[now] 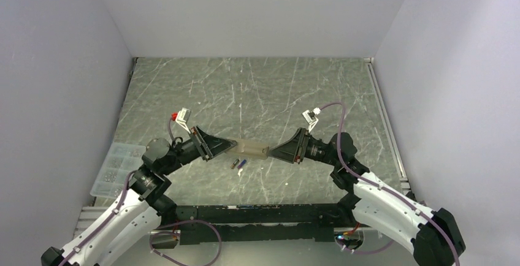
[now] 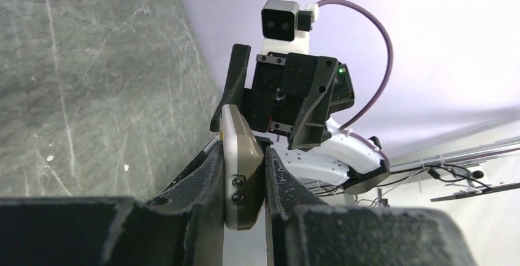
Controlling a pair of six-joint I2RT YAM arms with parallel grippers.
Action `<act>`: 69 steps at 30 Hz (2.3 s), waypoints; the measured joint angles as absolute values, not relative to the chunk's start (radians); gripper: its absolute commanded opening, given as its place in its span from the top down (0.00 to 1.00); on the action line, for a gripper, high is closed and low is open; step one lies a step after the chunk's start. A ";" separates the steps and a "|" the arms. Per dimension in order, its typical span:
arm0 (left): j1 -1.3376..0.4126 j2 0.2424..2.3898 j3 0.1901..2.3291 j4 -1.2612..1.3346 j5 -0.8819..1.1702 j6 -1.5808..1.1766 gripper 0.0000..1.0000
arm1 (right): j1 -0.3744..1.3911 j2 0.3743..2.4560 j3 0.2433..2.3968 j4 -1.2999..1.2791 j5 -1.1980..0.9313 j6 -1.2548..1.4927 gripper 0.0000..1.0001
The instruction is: Load the batteries into the remote control
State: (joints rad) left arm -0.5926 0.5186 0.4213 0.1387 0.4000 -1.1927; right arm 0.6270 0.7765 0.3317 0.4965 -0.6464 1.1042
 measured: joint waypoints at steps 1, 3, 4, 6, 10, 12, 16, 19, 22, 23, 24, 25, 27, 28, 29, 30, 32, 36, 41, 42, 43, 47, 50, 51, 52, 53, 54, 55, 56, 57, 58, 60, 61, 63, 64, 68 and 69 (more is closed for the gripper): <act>-0.593 0.519 0.415 0.157 0.398 -1.202 1.00 | 0.627 0.785 0.330 0.521 -0.649 1.124 0.23; -0.593 0.519 0.402 0.200 0.396 -1.225 1.00 | 0.627 0.802 0.329 0.577 -0.653 1.159 0.26; -0.593 0.519 0.397 0.217 0.396 -1.233 1.00 | 0.627 0.810 0.329 0.599 -0.654 1.174 0.27; -0.593 0.522 0.381 0.262 0.395 -1.256 1.00 | 0.627 0.830 0.327 0.657 -0.655 1.207 0.29; -0.593 0.534 0.344 0.349 0.394 -1.303 1.00 | 0.627 0.877 0.316 0.762 -0.654 1.271 0.35; -0.593 0.535 0.330 0.377 0.394 -1.317 1.00 | 0.628 0.900 0.313 0.802 -0.654 1.296 0.37; -0.593 0.546 0.315 0.425 0.394 -1.335 1.00 | 0.638 0.946 0.313 0.881 -0.651 1.346 0.41; -0.593 0.559 0.314 0.468 0.394 -1.350 1.00 | 0.649 0.971 0.313 0.922 -0.644 1.369 0.46; -0.593 0.579 0.314 0.507 0.395 -1.356 1.00 | 0.657 0.997 0.313 0.960 -0.637 1.392 0.51; -0.593 0.586 0.313 0.518 0.395 -1.357 1.00 | 0.658 1.005 0.313 0.972 -0.636 1.399 0.53; -0.593 0.595 0.313 0.528 0.395 -1.359 1.00 | 0.658 1.013 0.313 0.982 -0.636 1.406 0.55; -0.593 0.601 0.313 0.535 0.395 -1.359 1.00 | 0.658 1.018 0.313 0.991 -0.635 1.412 0.57; -0.593 0.612 0.313 0.547 0.396 -1.364 1.00 | 0.659 1.023 0.313 0.999 -0.633 1.417 0.62; -0.593 0.615 0.313 0.556 0.398 -1.367 1.00 | 0.659 1.024 0.313 1.001 -0.632 1.419 0.65; -0.593 0.618 0.313 0.565 0.400 -1.370 1.00 | 0.660 1.026 0.313 1.004 -0.632 1.421 0.66; -0.593 0.620 0.313 0.570 0.402 -1.372 1.00 | 0.660 1.026 0.313 1.005 -0.630 1.422 0.69; -0.593 0.622 0.313 0.576 0.405 -1.374 1.00 | 0.661 1.026 0.313 1.004 -0.628 1.422 0.82; -0.592 0.626 0.313 0.577 0.410 -1.378 0.90 | 0.662 1.019 0.313 1.003 -0.628 1.417 1.00; -0.592 0.625 0.328 0.548 0.420 -1.370 0.64 | 0.663 1.008 0.313 0.985 -0.627 1.410 1.00; -0.592 0.625 0.334 0.540 0.422 -1.365 0.58 | 0.663 1.003 0.313 0.982 -0.627 1.408 1.00; -0.592 0.625 0.338 0.530 0.427 -1.356 0.55 | 0.663 0.996 0.313 0.976 -0.626 1.405 1.00; -0.593 0.626 0.352 0.488 0.468 -1.336 0.45 | 0.664 0.969 0.319 0.944 -0.626 1.387 1.00; -0.593 0.641 0.372 0.464 0.511 -1.321 0.39 | 0.665 0.952 0.337 0.906 -0.628 1.367 1.00; -0.593 0.649 0.385 0.451 0.529 -1.317 0.38 | 0.665 0.946 0.344 0.889 -0.629 1.358 1.00; -0.593 0.655 0.394 0.442 0.540 -1.312 0.37 | 0.665 0.939 0.353 0.870 -0.629 1.348 1.00; -0.593 0.661 0.408 0.426 0.555 -1.301 0.36 | 0.665 0.931 0.361 0.849 -0.630 1.335 1.00; -0.593 0.666 0.422 0.410 0.569 -1.291 0.35 | 0.665 0.925 0.369 0.831 -0.630 1.324 1.00; -0.593 0.669 0.436 0.392 0.581 -1.280 0.34 | 0.665 0.918 0.376 0.813 -0.632 1.313 1.00; -0.593 0.670 0.448 0.377 0.591 -1.270 0.34 | 0.665 0.912 0.385 0.792 -0.636 1.299 1.00; -0.593 0.671 0.462 0.366 0.606 -1.258 0.34 | 0.665 0.907 0.394 0.772 -0.639 1.287 1.00; -0.593 0.672 0.470 0.358 0.615 -1.249 0.34 | 0.665 0.904 0.403 0.752 -0.642 1.275 1.00; -0.593 0.677 0.492 0.327 0.641 -1.229 0.35 | 0.665 0.900 0.419 0.714 -0.654 1.253 1.00; -0.593 0.680 0.503 0.314 0.653 -1.217 0.36 | 0.665 0.899 0.426 0.696 -0.659 1.244 1.00; -0.593 0.691 0.523 0.285 0.674 -1.198 0.37 | 0.665 0.896 0.435 0.661 -0.664 1.224 1.00; -0.592 0.697 0.532 0.264 0.685 -1.187 0.38 | 0.665 0.894 0.440 0.643 -0.667 1.215 1.00; -0.593 0.703 0.546 0.202 0.710 -1.154 0.45 | 0.665 0.887 0.448 0.604 -0.686 1.191 1.00; -0.593 0.703 0.546 0.189 0.714 -1.144 0.47 | 0.665 0.887 0.450 0.597 -0.688 1.188 1.00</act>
